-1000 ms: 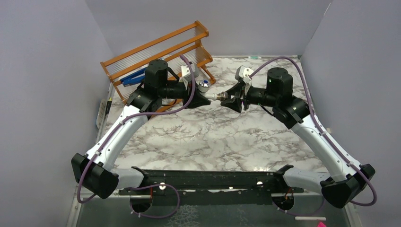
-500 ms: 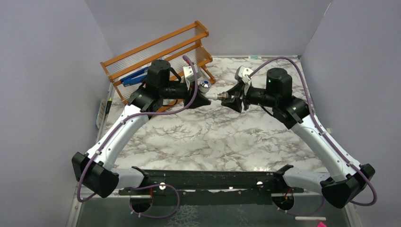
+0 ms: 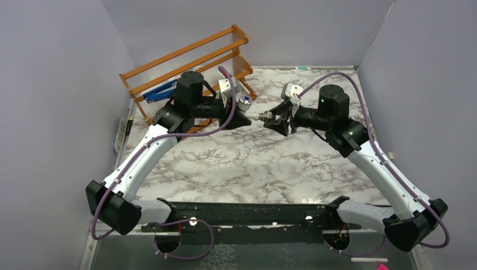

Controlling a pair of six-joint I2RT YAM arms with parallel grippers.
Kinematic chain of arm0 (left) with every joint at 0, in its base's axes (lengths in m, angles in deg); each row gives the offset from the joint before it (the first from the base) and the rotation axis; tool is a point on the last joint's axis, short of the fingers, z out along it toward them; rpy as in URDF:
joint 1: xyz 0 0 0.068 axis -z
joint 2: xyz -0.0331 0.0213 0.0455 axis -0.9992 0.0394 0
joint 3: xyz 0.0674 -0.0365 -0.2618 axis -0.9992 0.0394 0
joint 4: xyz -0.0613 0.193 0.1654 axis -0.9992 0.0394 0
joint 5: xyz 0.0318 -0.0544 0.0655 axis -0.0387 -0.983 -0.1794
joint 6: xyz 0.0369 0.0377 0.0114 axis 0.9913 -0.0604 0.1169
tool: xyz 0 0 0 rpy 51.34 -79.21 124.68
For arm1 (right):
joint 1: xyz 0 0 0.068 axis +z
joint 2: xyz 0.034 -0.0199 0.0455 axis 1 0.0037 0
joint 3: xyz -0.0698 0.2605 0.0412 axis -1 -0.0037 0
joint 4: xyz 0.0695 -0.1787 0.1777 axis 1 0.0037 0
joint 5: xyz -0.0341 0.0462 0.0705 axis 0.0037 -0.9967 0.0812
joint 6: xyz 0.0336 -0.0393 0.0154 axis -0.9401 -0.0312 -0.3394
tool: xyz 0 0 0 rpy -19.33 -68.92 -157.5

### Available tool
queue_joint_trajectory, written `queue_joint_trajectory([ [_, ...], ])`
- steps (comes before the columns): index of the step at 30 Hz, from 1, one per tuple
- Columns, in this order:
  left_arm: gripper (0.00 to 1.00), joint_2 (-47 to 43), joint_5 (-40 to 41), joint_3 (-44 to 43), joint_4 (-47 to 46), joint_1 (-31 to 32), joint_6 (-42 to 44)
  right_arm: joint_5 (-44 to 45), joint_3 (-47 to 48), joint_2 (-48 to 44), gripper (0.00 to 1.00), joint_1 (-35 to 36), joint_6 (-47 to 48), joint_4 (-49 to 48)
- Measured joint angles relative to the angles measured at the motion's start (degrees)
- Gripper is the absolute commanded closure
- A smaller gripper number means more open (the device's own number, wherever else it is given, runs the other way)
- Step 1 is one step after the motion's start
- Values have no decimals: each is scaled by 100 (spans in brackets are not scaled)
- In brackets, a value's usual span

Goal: Install the water faucets

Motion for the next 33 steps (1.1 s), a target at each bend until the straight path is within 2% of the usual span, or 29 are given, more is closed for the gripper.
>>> queue_joint_trajectory([
  [15, 100, -87, -74, 334, -739, -15, -623, 177, -31, 42, 99, 0, -396, -177],
  [33, 100, -87, -431, 343, -710, -90, -481, -85, 39, 85, 99, 0, -413, -74],
])
